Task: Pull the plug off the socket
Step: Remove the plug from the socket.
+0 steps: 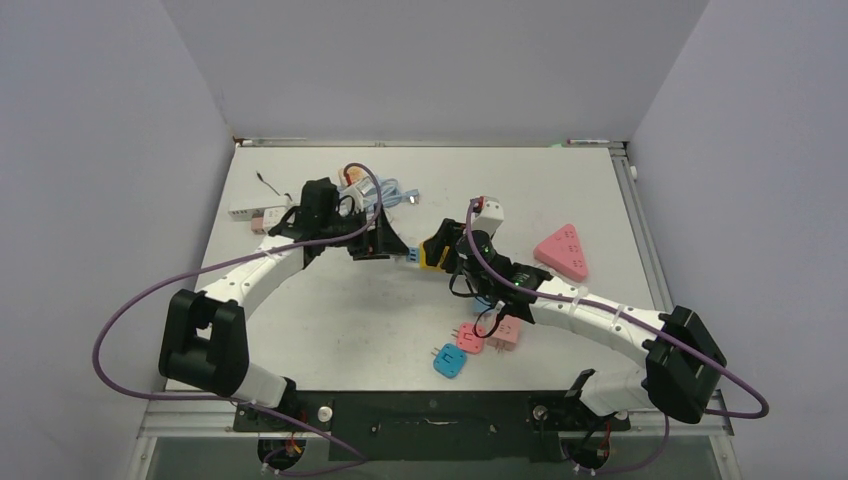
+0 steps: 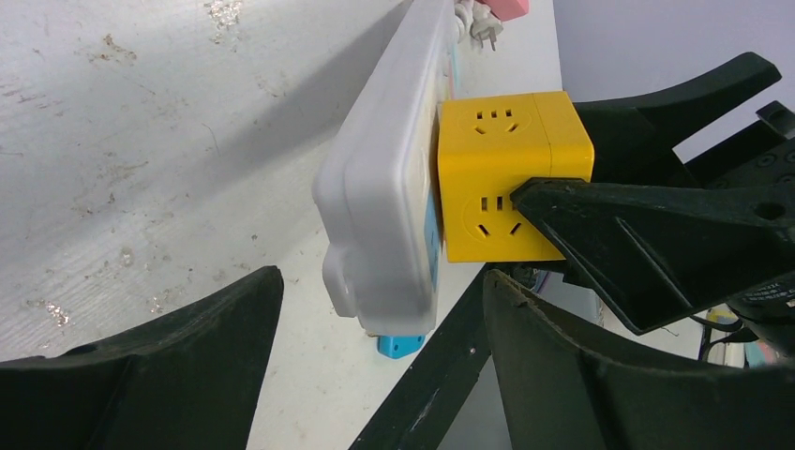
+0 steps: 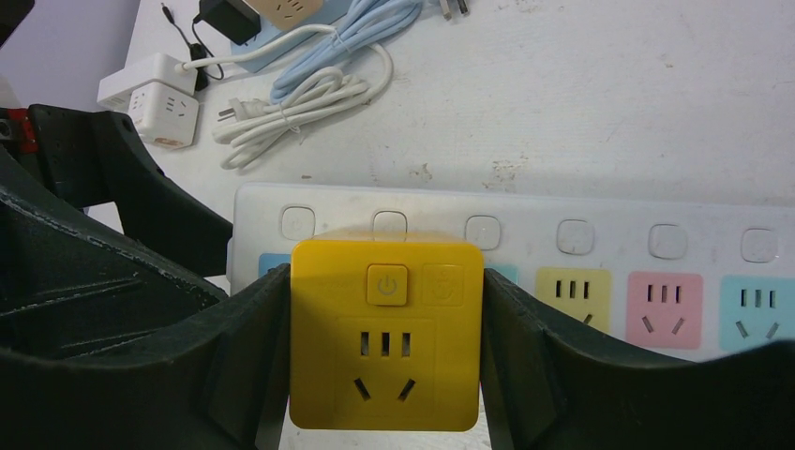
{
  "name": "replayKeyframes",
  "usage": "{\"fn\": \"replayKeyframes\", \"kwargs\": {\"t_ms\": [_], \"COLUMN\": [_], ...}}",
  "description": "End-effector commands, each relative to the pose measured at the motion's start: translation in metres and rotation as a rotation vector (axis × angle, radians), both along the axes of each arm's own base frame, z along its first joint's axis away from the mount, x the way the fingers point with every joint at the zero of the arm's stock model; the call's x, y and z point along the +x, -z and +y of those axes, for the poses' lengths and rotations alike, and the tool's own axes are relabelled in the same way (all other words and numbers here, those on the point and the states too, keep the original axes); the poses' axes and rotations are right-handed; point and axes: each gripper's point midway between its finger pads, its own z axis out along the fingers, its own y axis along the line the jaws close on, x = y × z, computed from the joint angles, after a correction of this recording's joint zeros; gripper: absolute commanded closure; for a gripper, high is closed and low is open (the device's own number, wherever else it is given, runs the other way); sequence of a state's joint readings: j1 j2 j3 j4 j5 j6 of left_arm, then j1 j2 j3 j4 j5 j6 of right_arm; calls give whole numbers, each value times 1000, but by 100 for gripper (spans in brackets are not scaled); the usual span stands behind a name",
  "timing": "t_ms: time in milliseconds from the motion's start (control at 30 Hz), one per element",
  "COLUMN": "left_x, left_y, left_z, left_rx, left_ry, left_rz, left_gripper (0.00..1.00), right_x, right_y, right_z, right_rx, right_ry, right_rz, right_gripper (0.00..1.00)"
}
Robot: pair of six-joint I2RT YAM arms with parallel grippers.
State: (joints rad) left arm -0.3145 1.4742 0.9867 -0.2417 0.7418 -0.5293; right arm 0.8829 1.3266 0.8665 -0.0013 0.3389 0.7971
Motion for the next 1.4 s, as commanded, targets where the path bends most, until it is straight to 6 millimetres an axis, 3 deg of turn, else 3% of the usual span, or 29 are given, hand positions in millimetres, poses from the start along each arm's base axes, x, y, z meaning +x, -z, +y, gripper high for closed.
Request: {"fn": "replayKeyframes", "kwargs": {"t_ms": [0,500,833,933,1133,1367], "left_x": [-1,-3,-4,-5,-5,-2], "left_y": [-7,0,2,3,7,15], "left_z": [-7,-12,-15,-17,-17,-14], "left_rx": [-22,-15,-31,-30,-19,24], "left_ry": [33,46,54,58,53,34], "left_rz": [-36,-10,8,11,22,32], "left_gripper": [28,57,68,75,100,100], "right_x": [8,7,7,8,0,-9], "right_y": [-55,-51,-49,-48,-49,-50], "right_z": [11,17,20,20,27,49], "right_rx": [179,188,190,178,109,25], "right_ry": [3,-20,-29,-18,23,23], "right_rz": [-112,-108,-108,-110,-135,-156], "right_gripper": [95,95,95,95,95,95]}}
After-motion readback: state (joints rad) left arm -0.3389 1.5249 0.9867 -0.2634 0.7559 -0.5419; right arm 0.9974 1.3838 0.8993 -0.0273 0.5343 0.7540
